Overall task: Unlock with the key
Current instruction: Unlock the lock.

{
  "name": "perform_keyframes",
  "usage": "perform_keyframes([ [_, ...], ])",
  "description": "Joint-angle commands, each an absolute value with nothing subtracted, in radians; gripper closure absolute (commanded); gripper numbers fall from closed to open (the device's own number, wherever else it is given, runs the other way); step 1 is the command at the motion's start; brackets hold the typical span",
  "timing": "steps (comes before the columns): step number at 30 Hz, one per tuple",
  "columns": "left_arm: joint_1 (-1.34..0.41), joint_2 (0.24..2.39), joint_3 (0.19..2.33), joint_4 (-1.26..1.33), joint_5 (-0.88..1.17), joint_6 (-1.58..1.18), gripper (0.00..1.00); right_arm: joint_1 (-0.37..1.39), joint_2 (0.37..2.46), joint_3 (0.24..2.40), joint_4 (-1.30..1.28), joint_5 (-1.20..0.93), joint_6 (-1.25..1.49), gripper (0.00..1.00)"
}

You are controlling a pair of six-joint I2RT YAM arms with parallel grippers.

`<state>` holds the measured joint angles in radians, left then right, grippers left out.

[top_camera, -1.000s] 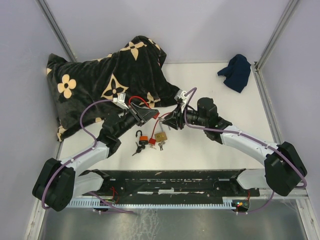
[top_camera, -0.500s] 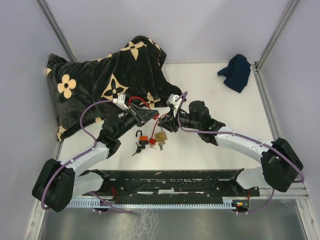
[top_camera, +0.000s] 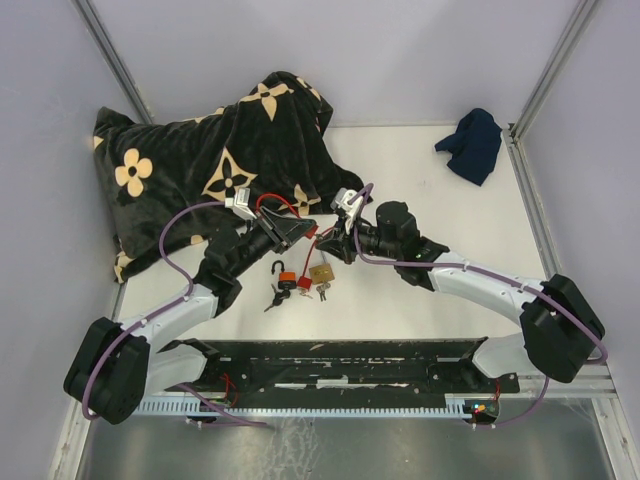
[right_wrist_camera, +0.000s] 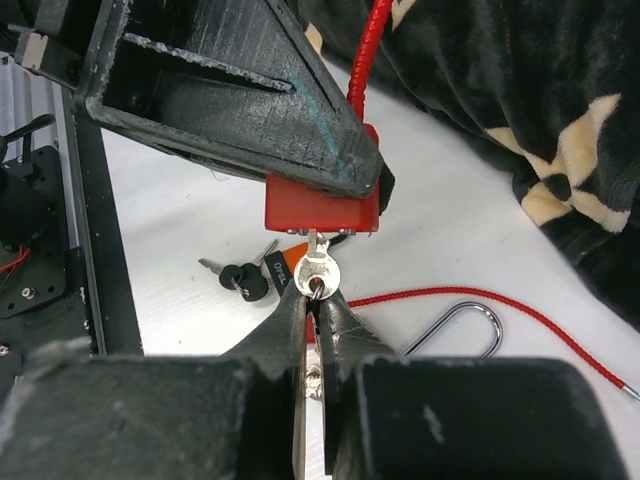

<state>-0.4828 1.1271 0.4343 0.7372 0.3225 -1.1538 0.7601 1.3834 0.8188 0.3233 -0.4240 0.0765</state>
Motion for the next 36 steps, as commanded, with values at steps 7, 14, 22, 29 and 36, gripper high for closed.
perform_keyframes([
  [7, -0.563, 1.109, 0.451, 0.558, 0.354, -1.128, 0.97, 0.763, 1.379, 0.990, 0.287, -0.398, -0.050, 0.98],
  [14, -0.632, 1.150, 0.466, 0.544, 0.419, -1.123, 0.97, 0.762, 1.436, 1.088, 0.248, -0.448, -0.086, 0.98],
  [22, -0.665, 1.125, 0.452, 0.580, 0.420, -1.130, 0.97, 0.680, 1.485, 1.105, 0.435, -0.583, 0.107, 0.98],
  [29, -0.691, 1.160, 0.436, 0.557, 0.403, -1.083, 0.97, 0.687, 1.496, 1.208, 0.389, -0.664, 0.125, 0.98],
  [36, -0.757, 1.209, 0.484, 0.556, 0.379, -1.077, 0.97, 0.738, 1.536, 1.209, 0.380, -0.617, 0.074, 0.98],
])
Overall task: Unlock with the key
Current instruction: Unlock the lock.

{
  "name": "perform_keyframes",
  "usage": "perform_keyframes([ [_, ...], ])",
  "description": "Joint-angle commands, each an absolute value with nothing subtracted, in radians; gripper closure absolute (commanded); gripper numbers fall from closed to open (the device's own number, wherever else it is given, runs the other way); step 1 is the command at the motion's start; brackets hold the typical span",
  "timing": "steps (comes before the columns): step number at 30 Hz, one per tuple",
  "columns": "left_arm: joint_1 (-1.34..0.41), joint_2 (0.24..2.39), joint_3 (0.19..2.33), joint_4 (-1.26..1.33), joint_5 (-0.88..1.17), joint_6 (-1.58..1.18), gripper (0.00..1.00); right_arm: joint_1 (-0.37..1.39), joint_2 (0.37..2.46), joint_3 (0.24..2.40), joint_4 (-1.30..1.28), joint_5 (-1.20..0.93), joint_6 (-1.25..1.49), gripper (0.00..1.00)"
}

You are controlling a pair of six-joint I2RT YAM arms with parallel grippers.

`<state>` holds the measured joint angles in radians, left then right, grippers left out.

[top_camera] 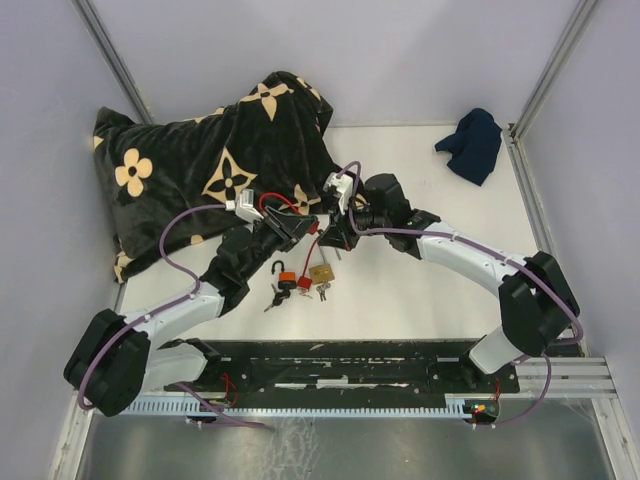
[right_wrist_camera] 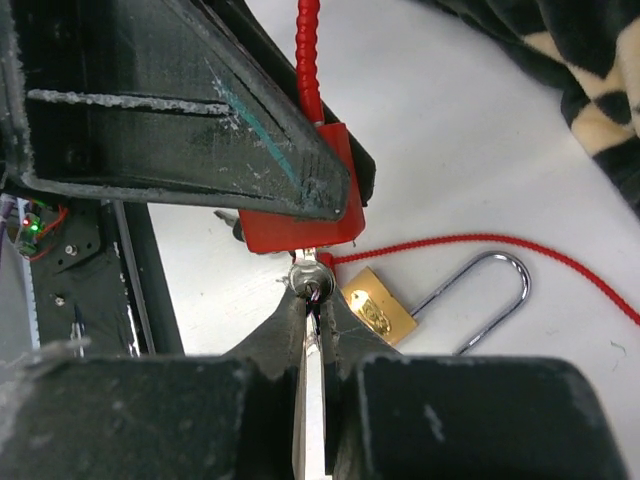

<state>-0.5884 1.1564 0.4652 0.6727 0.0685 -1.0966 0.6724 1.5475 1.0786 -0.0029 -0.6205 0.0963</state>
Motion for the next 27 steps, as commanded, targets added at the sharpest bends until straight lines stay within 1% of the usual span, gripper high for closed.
perform_keyframes([
  [1, -0.766, 1.217, 0.495, 0.527, 0.374, -1.064, 0.97, 0.733, 1.522, 1.198, 0.377, -0.584, 0.053, 0.98],
  [3, -0.771, 1.220, 0.506, 0.471, 0.371, -1.031, 0.97, 0.692, 1.493, 1.169, 0.398, -0.534, 0.055, 0.98],
  [5, -0.770, 1.206, 0.512, 0.408, 0.346, -0.995, 0.97, 0.631, 1.454, 1.140, 0.447, -0.556, 0.106, 0.98],
  [8, -0.770, 1.202, 0.537, 0.300, 0.309, -0.949, 0.97, 0.618, 1.409, 1.123, 0.477, -0.617, 0.117, 0.98],
  [10, -0.770, 1.219, 0.531, 0.343, 0.333, -0.977, 0.97, 0.633, 1.431, 1.139, 0.496, -0.659, 0.156, 0.98],
  [12, -0.768, 1.233, 0.524, 0.431, 0.364, -1.020, 0.97, 0.643, 1.461, 1.141, 0.494, -0.659, 0.164, 0.98],
  [16, -0.712, 1.198, 0.513, 0.463, 0.385, -1.062, 0.97, 0.643, 1.444, 1.071, 0.488, -0.642, 0.142, 0.96],
  [18, -0.666, 1.168, 0.508, 0.464, 0.386, -1.072, 0.97, 0.644, 1.420, 1.030, 0.443, -0.622, 0.097, 0.90],
  [22, -0.580, 1.133, 0.536, 0.442, 0.383, -1.052, 0.97, 0.644, 1.354, 0.934, 0.369, -0.581, 0.013, 0.73],
  [25, -0.535, 1.127, 0.560, 0.440, 0.391, -1.040, 0.97, 0.644, 1.284, 0.867, 0.326, -0.549, -0.072, 0.64],
  [27, -0.508, 1.126, 0.569, 0.436, 0.396, -1.037, 0.97, 0.644, 1.244, 0.832, 0.286, -0.534, -0.135, 0.59],
])
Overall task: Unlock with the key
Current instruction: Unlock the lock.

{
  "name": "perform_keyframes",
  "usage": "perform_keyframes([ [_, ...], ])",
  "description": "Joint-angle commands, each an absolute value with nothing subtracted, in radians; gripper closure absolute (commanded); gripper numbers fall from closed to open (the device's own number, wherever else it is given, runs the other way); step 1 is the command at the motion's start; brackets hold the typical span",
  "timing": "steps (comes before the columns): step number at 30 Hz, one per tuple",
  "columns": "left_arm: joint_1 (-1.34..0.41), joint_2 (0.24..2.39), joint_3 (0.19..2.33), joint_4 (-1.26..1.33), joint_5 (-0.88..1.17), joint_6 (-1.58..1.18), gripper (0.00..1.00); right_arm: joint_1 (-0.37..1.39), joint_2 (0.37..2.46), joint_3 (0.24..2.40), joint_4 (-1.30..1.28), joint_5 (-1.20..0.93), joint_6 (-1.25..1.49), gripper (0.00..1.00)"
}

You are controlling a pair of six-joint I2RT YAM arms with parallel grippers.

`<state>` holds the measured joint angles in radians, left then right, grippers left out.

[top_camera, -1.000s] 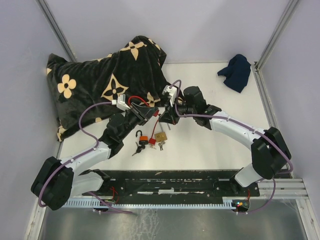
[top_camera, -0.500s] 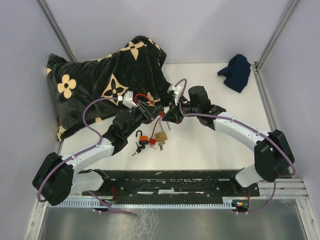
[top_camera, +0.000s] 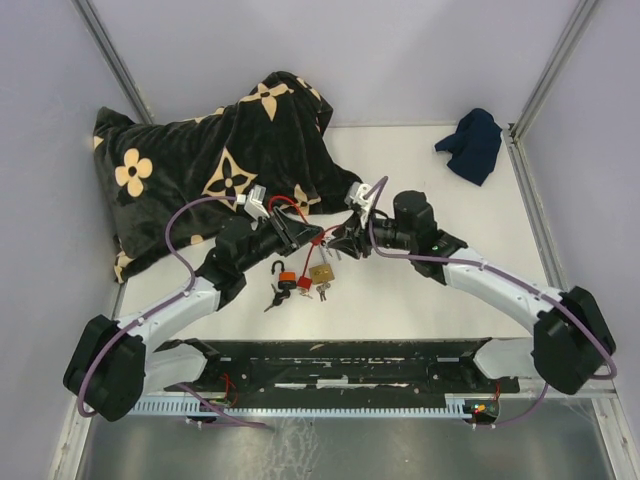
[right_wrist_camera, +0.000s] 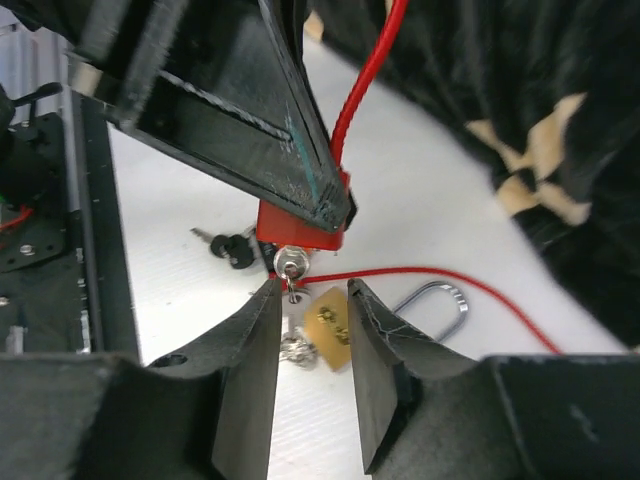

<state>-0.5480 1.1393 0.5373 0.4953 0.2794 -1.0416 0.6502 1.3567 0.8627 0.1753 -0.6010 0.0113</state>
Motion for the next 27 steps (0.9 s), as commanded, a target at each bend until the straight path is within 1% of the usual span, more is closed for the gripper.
perform_keyframes([
  [1, -0.495, 1.126, 0.572, 0.435, 0.403, -1.036, 0.97, 0.646, 1.226, 0.816, 0.275, -0.529, -0.165, 0.58],
  [6, -0.472, 1.130, 0.589, 0.438, 0.434, -1.041, 0.97, 0.692, 1.162, 0.741, 0.294, -0.461, -0.279, 0.55],
  [11, -0.470, 1.136, 0.583, 0.449, 0.452, -1.071, 0.97, 0.852, 1.178, 0.702, 0.360, -0.264, -0.433, 0.54],
  [17, -0.472, 1.134, 0.570, 0.449, 0.458, -1.095, 0.97, 0.940, 1.254, 0.692, 0.462, -0.130, -0.506, 0.59],
  [22, -0.472, 1.131, 0.563, 0.452, 0.460, -1.101, 0.97, 0.968, 1.307, 0.697, 0.470, -0.063, -0.536, 0.63],
  [27, -0.472, 1.133, 0.562, 0.457, 0.459, -1.109, 0.97, 0.984, 1.329, 0.672, 0.511, 0.006, -0.548, 0.66],
])
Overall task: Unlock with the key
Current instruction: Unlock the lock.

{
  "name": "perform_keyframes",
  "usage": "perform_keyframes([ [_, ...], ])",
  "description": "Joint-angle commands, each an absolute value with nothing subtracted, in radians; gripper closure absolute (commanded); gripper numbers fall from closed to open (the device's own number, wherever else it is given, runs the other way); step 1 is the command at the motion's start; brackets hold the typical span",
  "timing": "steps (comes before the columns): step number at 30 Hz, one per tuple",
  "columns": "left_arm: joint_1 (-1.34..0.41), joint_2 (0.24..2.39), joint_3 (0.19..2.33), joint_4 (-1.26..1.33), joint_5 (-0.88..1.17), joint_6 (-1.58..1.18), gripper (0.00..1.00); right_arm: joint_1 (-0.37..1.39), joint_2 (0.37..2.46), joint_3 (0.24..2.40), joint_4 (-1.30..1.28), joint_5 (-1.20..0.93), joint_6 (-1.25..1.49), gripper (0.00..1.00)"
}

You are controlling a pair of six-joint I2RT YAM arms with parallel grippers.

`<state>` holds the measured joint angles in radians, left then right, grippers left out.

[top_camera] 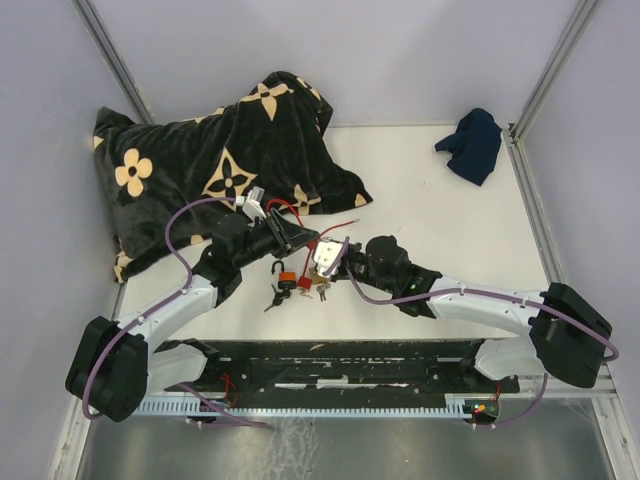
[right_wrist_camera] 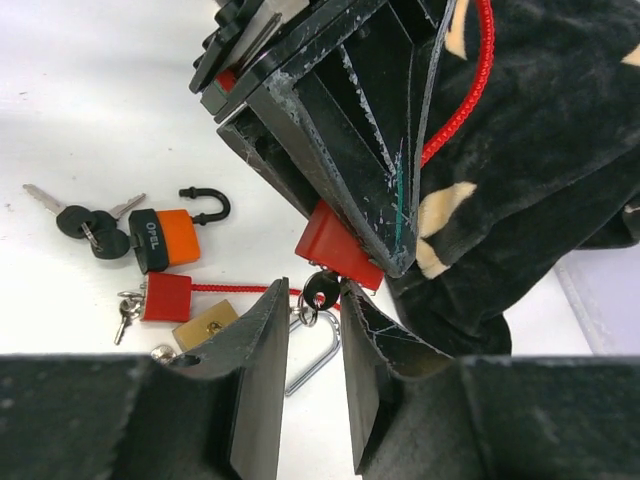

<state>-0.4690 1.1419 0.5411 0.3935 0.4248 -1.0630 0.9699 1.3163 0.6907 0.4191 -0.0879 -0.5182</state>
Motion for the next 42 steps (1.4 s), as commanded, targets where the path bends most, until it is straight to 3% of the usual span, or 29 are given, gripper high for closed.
perform_keyframes([
  [1, -0.473, 1.136, 0.562, 0.461, 0.462, -1.113, 0.97, 0.987, 1.335, 0.664, 0.527, 0.016, -0.548, 0.66],
  [9, -0.472, 1.133, 0.545, 0.503, 0.486, -1.161, 0.97, 1.003, 1.378, 0.653, 0.586, 0.064, -0.533, 0.72],
  [21, -0.473, 1.094, 0.467, 0.627, 0.489, -1.206, 0.97, 0.982, 1.341, 0.666, 0.630, -0.075, -0.211, 0.98],
  [27, -0.474, 1.071, 0.410, 0.776, 0.505, -1.212, 0.97, 0.886, 1.356, 0.697, 0.671, -0.323, 0.092, 0.98],
  [37, -0.473, 1.025, 0.346, 0.913, 0.485, -1.159, 0.97, 0.683, 1.511, 0.707, 1.036, -0.576, 0.750, 0.98],
  [42, -0.474, 1.020, 0.342, 0.873, 0.436, -1.162, 0.97, 0.681, 1.438, 0.697, 0.857, -0.588, 0.563, 0.78],
])
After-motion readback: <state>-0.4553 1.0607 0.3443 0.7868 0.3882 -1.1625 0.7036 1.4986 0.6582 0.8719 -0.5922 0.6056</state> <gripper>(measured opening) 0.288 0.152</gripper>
